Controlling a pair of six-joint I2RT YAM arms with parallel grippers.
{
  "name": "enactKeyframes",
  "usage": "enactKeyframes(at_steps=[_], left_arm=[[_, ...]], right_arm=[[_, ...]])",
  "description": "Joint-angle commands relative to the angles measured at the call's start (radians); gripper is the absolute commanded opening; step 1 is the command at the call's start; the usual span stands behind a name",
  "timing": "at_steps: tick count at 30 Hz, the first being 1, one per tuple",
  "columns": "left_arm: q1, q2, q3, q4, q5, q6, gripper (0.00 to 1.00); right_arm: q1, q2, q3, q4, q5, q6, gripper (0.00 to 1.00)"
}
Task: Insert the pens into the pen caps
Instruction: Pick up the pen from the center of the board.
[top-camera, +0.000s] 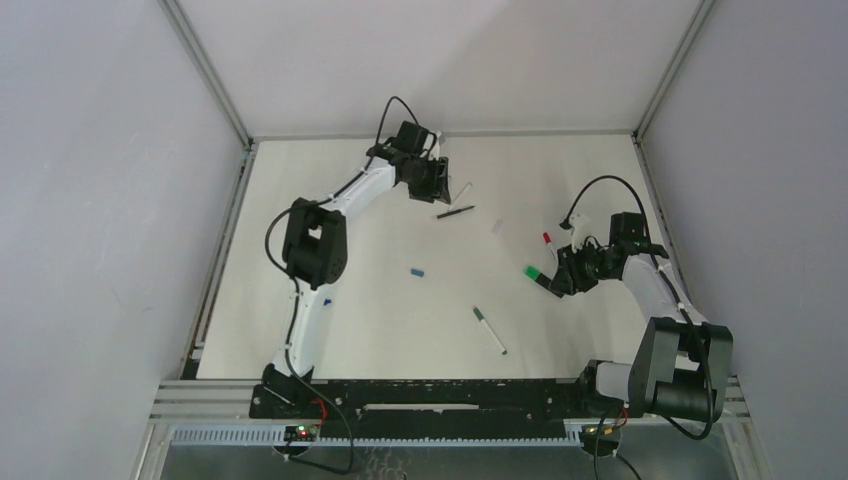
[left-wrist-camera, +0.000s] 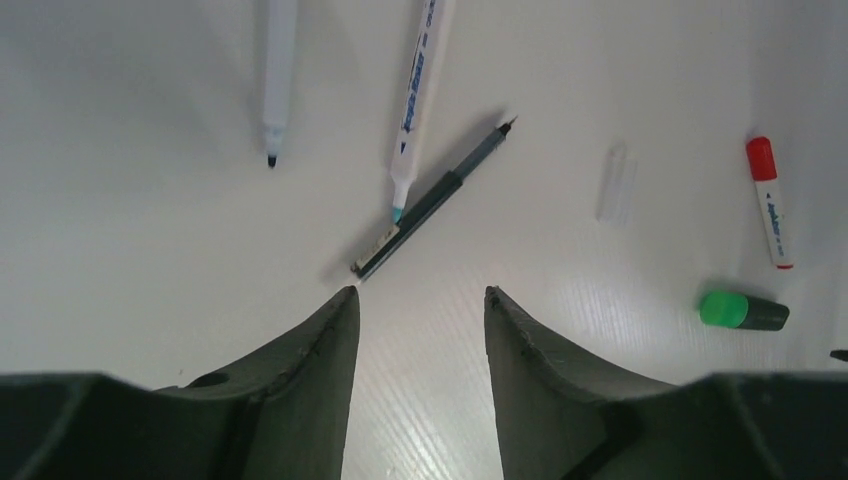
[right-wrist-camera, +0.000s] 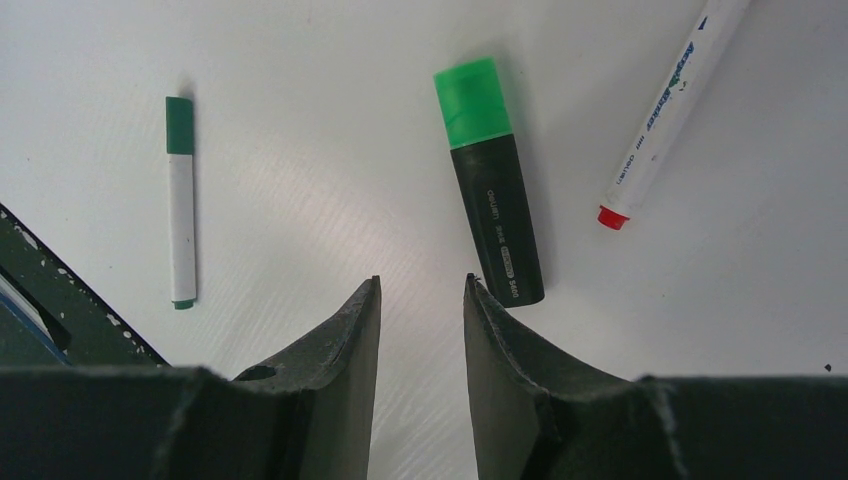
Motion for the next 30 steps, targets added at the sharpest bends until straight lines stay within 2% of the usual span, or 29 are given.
enactKeyframes(at_steps=[1,30], left_arm=[[0.01,0.065,0.125,-0.02,0.055,-0.038,0.52],[0.016,0.155,0.128,-0.028,0.092,-0.122,0.51]], right_arm=[[-0.014,-0.015,0.014,0.0,-0.024,-0.015,0.43],[-0.043,-0.002,0.023,-0.007,-0.035,-0.015,0.43]])
